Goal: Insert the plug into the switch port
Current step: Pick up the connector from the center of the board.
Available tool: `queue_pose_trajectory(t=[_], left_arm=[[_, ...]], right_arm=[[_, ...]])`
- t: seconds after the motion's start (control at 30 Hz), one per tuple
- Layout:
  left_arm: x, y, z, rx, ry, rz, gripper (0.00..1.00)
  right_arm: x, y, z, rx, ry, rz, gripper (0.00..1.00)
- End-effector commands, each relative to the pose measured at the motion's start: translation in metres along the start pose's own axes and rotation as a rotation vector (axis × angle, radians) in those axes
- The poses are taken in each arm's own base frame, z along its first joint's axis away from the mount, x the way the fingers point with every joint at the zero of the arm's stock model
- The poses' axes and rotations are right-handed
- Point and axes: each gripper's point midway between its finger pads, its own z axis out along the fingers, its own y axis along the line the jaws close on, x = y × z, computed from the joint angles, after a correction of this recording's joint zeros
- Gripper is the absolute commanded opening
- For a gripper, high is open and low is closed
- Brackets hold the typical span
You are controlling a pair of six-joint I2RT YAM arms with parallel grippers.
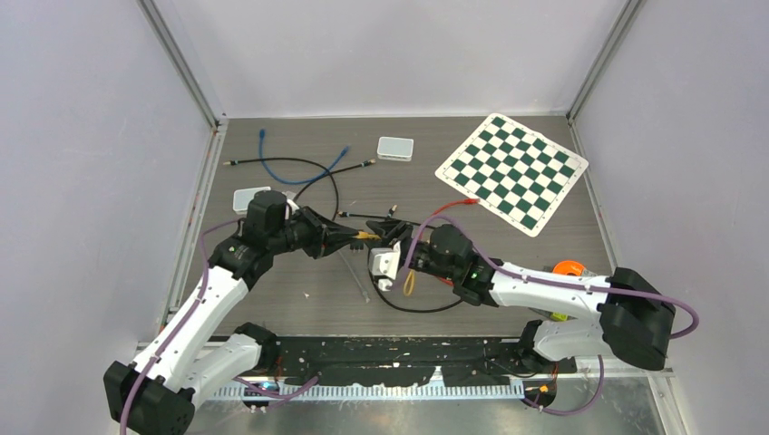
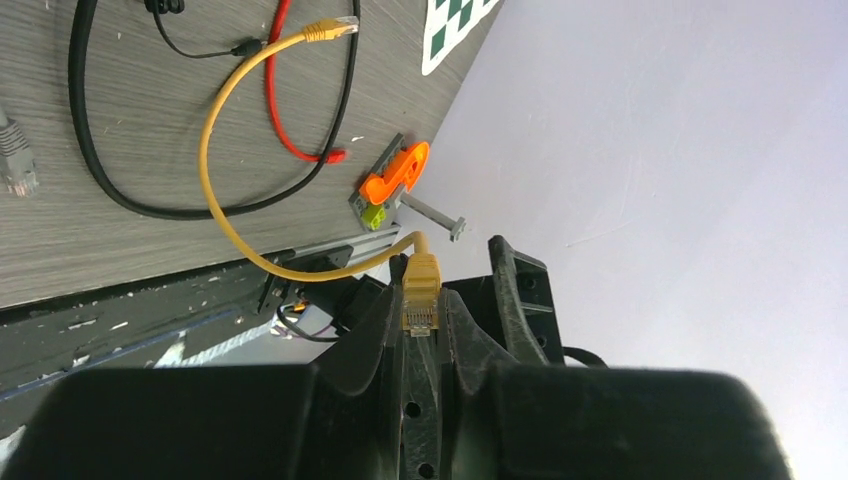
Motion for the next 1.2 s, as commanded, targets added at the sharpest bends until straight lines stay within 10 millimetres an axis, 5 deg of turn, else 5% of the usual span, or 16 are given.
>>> queue_pose_trajectory(t=[0.0,0.17,0.4,0.5,0.53,0.7,0.9,1.03,1.17], left_arm=[[0.001,-0.017,-0.009,0.039,-0.010,-0.028,0.00],[0.001,-0.016,-0.009,0.038,-0.007,-0.043,0.00],[0.001,-0.014,-0.007,0.046,-0.006,-0.072,0.00],[0.000,-0.019,-0.009,0.077,-0.016,-0.074,0.00],[-0.001,-0.021,-0.009,0.091,-0.027,-0.060,0.06],[-0.022,-0.023,-0.011,0.103,-0.154,0.114,0.68],[-0.085,0.010,-0.007,-0.051,-0.302,0.309,0.75],[-0.161,0.037,-0.021,-0.192,-0.430,0.345,0.71],[-0.237,0.067,-0.059,-0.492,-0.609,0.386,0.74]], right_arm=[[-0.016,-0.016,0.007,0.081,-0.057,-0.073,0.44],[-0.011,-0.009,0.012,0.087,-0.041,-0.092,0.39],[-0.005,-0.008,0.005,0.126,-0.028,-0.102,0.07],[-0.005,-0.009,0.000,0.158,-0.041,-0.083,0.05],[-0.007,-0.011,-0.002,0.169,-0.049,-0.068,0.05],[-0.004,-0.034,-0.013,0.282,0.006,0.133,0.05],[-0.001,-0.047,-0.042,0.392,0.013,0.333,0.05],[-0.004,-0.056,-0.054,0.432,0.016,0.433,0.05],[-0.011,-0.055,-0.062,0.418,0.000,0.512,0.05]])
